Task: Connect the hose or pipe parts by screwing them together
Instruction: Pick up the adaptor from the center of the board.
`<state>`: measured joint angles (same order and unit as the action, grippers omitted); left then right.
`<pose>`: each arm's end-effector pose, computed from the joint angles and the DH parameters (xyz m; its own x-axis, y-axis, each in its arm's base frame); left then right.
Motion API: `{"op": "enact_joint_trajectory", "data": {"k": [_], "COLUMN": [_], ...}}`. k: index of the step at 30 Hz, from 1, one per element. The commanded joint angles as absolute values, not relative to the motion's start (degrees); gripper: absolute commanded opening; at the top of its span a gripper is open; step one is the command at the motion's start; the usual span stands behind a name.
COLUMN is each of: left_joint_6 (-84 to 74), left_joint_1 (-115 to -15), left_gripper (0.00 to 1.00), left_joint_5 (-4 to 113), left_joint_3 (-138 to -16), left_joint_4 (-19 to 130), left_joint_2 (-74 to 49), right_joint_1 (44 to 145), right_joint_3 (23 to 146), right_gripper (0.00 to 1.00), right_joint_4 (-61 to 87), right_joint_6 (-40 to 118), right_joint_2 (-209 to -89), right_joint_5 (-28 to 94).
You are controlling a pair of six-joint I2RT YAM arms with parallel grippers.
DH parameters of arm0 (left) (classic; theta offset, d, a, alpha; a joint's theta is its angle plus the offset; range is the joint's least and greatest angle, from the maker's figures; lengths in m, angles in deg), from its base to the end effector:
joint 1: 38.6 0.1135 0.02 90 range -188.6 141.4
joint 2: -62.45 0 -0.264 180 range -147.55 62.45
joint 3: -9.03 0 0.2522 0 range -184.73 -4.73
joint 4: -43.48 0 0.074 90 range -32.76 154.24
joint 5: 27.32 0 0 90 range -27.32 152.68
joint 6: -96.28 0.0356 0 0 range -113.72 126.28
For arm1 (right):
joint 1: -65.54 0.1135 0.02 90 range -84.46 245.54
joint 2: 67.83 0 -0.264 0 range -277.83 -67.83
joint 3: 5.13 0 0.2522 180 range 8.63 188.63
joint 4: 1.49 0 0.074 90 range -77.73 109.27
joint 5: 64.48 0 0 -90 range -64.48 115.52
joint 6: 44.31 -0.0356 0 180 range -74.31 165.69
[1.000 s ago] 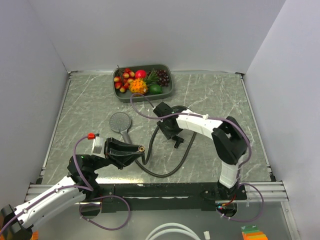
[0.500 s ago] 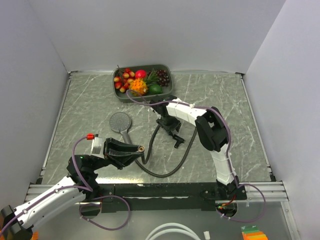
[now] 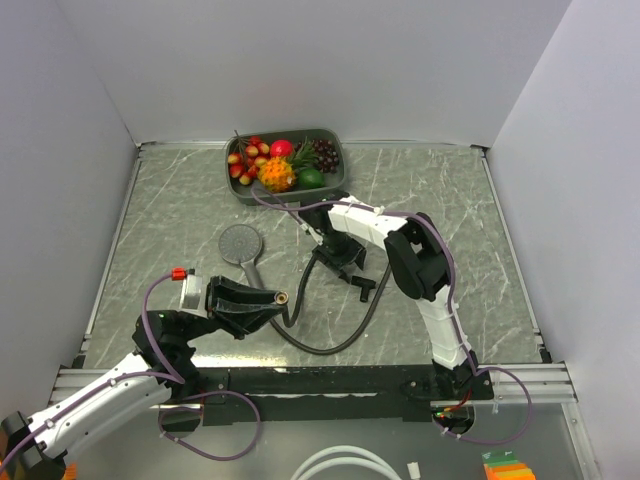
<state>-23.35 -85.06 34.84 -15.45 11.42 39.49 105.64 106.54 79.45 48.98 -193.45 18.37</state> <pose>0.0685 -0.0962 0.2815 -0.1182 -0.5102 -0.8519 0.9785 0.0861 -0.1874 0.3159 0.2602 0.1584 -0.7237 -0.6839 0.0922 -0.6899 0.7141 -0.1189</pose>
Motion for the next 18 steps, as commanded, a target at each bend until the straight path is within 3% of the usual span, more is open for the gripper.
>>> {"op": "enact_joint_trajectory", "data": {"k": [1, 3, 9, 16, 18], "left_joint_6": [-23.17, -23.25, -23.25, -23.17, -23.25], "left_joint_1": [-84.66, -84.66, -84.39, -84.22, -84.22], "left_gripper": [0.01, 0.01, 0.01, 0.01, 0.01], "left_joint_5": [33.76, 33.59, 33.06, 32.71, 32.62], "left_joint_3": [-16.94, -16.94, -16.77, -16.86, -16.77], "left_joint_4": [8.55, 8.55, 8.29, 8.20, 8.20], "left_joint_2": [40.30, 40.48, 40.92, 41.09, 41.09], "right_joint_1": [105.71, 105.71, 105.53, 104.92, 104.92], "right_joint_3": [109.79, 109.62, 104.96, 99.95, 99.86], "right_gripper": [0.66, 0.71, 0.74, 0.71, 0.64], "right_joint_4": [82.58, 82.76, 81.53, 79.43, 79.33], "right_joint_6": [50.44, 51.49, 55.27, 56.33, 56.24], "right_joint_2": [-191.67, -190.70, -187.36, -186.30, -186.92], "right_joint_5": [17.35, 17.00, 17.96, 19.81, 20.51]}}
